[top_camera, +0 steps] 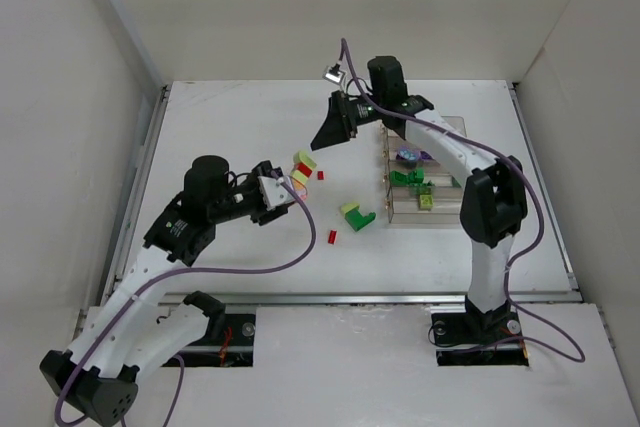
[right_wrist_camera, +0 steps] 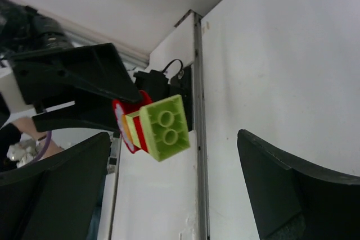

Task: Sort the legos into containers by color

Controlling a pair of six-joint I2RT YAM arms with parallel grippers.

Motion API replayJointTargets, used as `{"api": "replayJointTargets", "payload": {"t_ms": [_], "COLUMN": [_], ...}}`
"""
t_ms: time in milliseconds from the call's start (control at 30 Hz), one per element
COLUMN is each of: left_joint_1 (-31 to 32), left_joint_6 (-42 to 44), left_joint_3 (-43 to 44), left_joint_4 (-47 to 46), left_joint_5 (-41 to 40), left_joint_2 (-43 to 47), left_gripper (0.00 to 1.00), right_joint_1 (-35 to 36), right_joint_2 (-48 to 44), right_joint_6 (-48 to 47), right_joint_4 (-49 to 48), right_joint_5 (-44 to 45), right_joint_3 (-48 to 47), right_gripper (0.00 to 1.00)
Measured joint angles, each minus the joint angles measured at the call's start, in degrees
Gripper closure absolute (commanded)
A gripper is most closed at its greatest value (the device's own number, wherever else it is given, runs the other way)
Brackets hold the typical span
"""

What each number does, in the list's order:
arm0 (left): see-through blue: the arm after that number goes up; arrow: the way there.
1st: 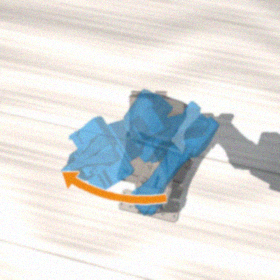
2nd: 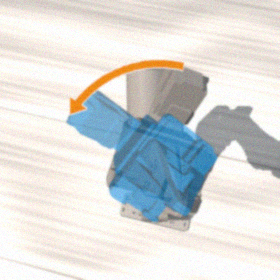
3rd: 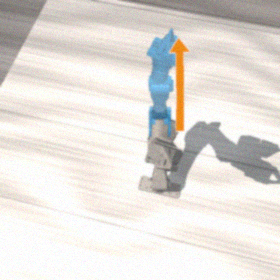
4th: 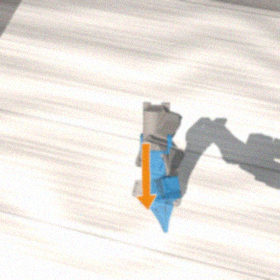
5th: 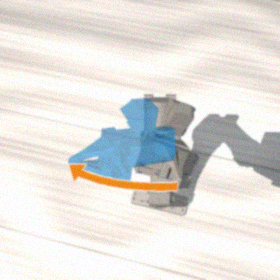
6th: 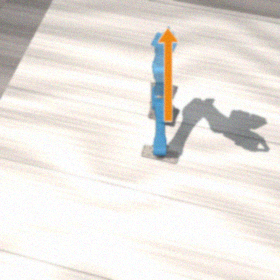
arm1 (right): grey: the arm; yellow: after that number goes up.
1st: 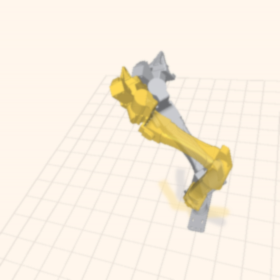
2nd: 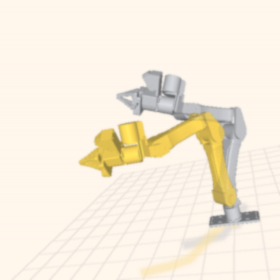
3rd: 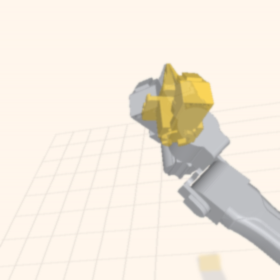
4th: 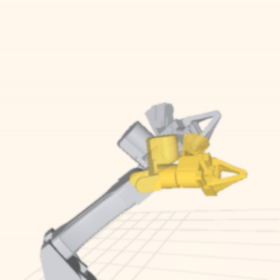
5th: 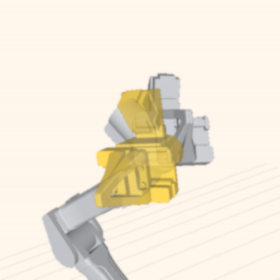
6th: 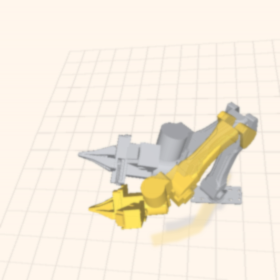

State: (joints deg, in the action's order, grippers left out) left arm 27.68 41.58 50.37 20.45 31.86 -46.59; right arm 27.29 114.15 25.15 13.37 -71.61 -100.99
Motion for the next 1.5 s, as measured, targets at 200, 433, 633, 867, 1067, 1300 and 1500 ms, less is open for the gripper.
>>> {"api": "replayJointTargets", "payload": {"t_ms": [200,433,633,867,1067,1300,1500], "left_joint_1": [0.0,0.0,0.0,0.0,0.0,0.37,0.5], "left_joint_6": [0.02,0.04,0.09,0.17,0.26,-0.57,-2.62], "left_joint_3": [0.02,0.76,1.09,1.14,1.18,1.18,1.2], "left_joint_4": [-0.07,-0.11,-0.37,-2.01,-1.9,-1.79,-1.75], "left_joint_5": [0.79,0.79,0.76,0.02,-0.76,-2.01,-3.52], "left_joint_2": [-0.2,-0.57,-0.83,-2.05,-2.54,-2.73,-4.31], "left_gripper": [1.0,1.0,1.0,1.0,1.0,0.95,1.0], "right_joint_1": [2.32,4.0,5.03,7.45,7.41,7.39,7.04], "right_joint_2": [1.09,1.84,2.71,2.91,2.99,2.99,2.97], "right_joint_6": [-0.13,-0.39,-0.96,-1.79,-2.27,-2.49,-2.38], "right_joint_4": [-1.01,-0.96,-0.98,-1.01,-1.25,-1.53,-2.27], "right_joint_5": [-5.55,-5.77,-6.64,-8.33,-9.77,-9.62,-7.63], "right_joint_3": [-2.47,-0.68,-0.48,-0.48,-0.42,0.04,1.46], "right_gripper": [0.0,0.0,0.1,0.5,0.88,1.0,1.0]}}
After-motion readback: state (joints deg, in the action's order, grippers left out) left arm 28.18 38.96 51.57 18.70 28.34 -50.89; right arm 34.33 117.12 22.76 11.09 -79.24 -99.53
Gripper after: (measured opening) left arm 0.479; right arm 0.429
